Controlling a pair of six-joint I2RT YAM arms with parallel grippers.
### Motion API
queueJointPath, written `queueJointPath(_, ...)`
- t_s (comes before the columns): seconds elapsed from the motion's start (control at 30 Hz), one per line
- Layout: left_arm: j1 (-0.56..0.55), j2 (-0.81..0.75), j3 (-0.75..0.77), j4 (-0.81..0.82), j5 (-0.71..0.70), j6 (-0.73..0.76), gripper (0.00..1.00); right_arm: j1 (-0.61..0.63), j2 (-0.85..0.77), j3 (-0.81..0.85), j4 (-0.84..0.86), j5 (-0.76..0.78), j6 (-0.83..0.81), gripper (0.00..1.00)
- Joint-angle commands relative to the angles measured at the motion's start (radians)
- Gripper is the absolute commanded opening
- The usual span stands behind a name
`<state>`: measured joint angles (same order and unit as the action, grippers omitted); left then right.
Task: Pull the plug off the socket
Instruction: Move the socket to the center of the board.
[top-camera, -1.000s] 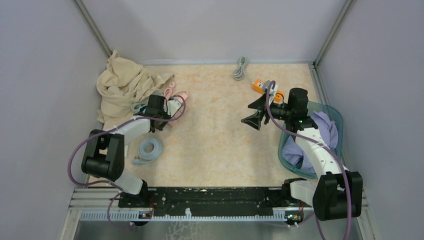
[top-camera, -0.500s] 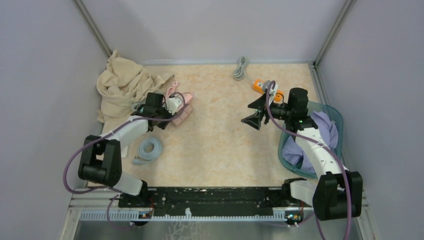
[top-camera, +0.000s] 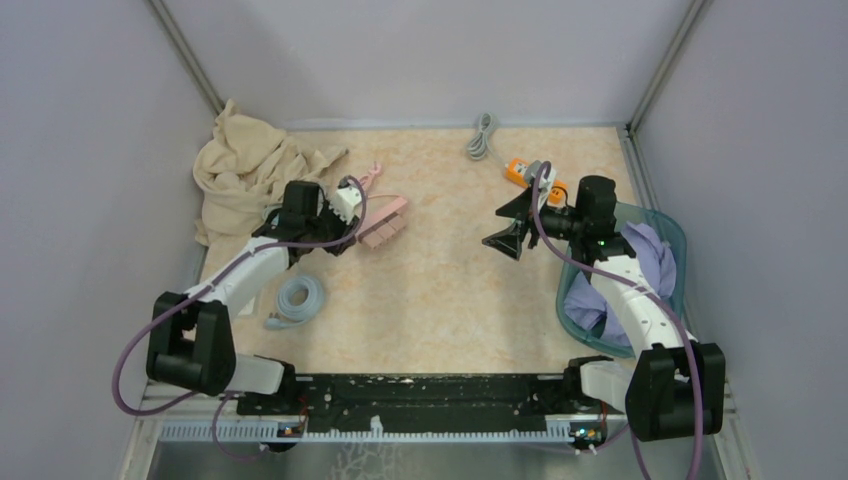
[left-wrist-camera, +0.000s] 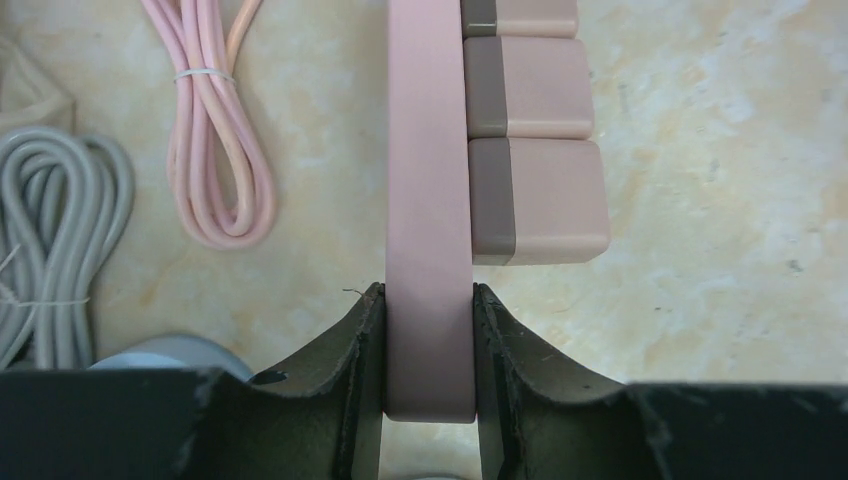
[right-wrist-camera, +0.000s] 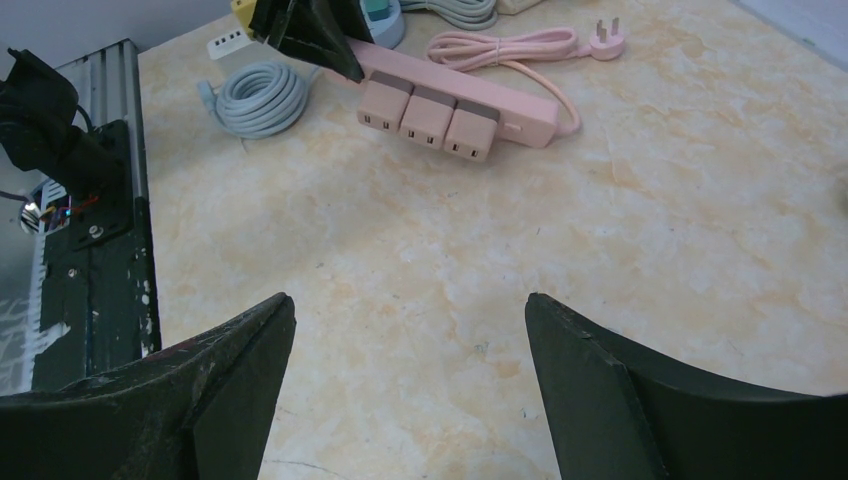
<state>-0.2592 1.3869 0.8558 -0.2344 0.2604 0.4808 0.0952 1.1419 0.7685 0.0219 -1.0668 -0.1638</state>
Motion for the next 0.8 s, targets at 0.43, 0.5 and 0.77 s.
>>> queueJointPath(0.43,-0.009,0.042,0.032,0.237,0.636,-0.505,0.00,-0.006,-0.012,0.015,0.076,-0.025,0.013,0.86)
queueJointPath(0.5,-0.015,0.051,0.009,0.283,0.670,-0.596,0.00,-0.006,-0.014,0.015,0.076,-0.026,0.014,0.86)
queueJointPath(0.77,-0.166,0.009,-0.149,0.488,0.619,-0.850,0.00,-0.006,-0.011,0.012,0.081,-0.027,0.015,0.86)
